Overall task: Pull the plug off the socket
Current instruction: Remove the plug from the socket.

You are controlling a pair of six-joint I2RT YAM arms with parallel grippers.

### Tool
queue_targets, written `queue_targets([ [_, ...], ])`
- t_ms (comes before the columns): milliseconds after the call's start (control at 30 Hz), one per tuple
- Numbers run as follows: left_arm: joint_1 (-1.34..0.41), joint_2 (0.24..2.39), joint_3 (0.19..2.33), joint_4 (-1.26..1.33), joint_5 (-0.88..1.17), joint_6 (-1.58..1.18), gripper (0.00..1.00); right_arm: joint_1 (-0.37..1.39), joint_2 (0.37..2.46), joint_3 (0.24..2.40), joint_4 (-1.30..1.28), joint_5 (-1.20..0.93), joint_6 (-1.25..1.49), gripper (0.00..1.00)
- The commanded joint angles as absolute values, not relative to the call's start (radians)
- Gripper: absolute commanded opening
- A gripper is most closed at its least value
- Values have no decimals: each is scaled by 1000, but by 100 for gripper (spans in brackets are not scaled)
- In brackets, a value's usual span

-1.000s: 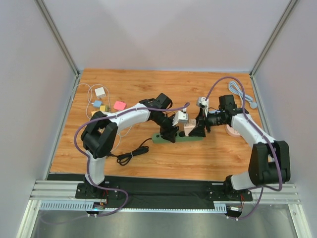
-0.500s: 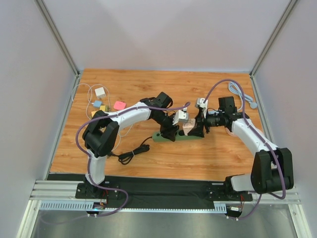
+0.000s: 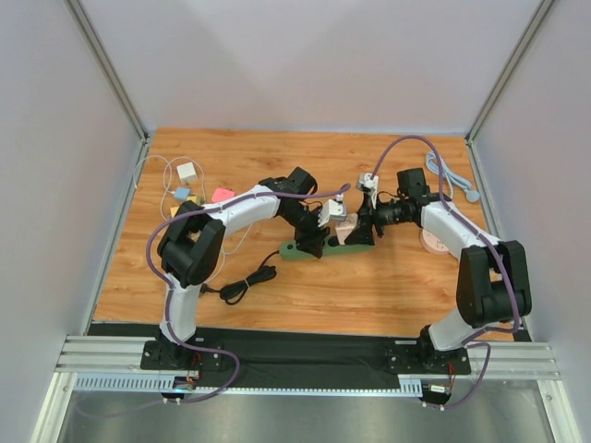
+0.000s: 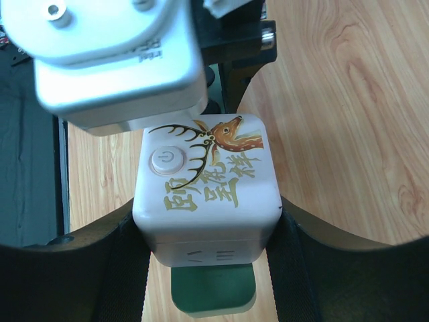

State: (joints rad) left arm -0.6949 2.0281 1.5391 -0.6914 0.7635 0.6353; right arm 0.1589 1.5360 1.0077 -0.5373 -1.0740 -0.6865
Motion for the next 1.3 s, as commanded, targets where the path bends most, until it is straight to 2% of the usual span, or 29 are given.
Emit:
queue_targets([
  [0, -712, 1922, 1514, -623, 736, 604, 0, 163, 1594, 1066, -525, -1049, -664, 0],
  [167, -718, 1916, 1512, -629, 719, 624, 0, 167, 1602, 1057, -538, -1083, -664, 0],
  [300, -710, 1982, 1574, -681, 790, 615, 0, 202, 1417, 909, -555, -1086, -664, 0],
  [433, -709, 2017, 1614, -706, 822, 607, 0, 222, 1356, 867, -512, -1088, -664, 0],
  [800, -729, 1942, 1546, -669, 724, 618, 0, 201, 1667, 1092, -497, -1025, -664, 0],
  [900, -730, 1927, 1536, -661, 703, 623, 0, 198, 1690, 1115, -523, -1039, -664, 0],
  [1067, -723, 1951, 1568, -675, 753, 606, 0, 216, 1580, 1007, -544, -1023, -664, 0],
  [1200, -700, 1980, 1604, -686, 836, 574, 0, 230, 1376, 861, -463, -1069, -664, 0],
  [1267, -698, 1982, 1611, -686, 856, 568, 0, 232, 1364, 870, -468, -1069, -664, 0],
])
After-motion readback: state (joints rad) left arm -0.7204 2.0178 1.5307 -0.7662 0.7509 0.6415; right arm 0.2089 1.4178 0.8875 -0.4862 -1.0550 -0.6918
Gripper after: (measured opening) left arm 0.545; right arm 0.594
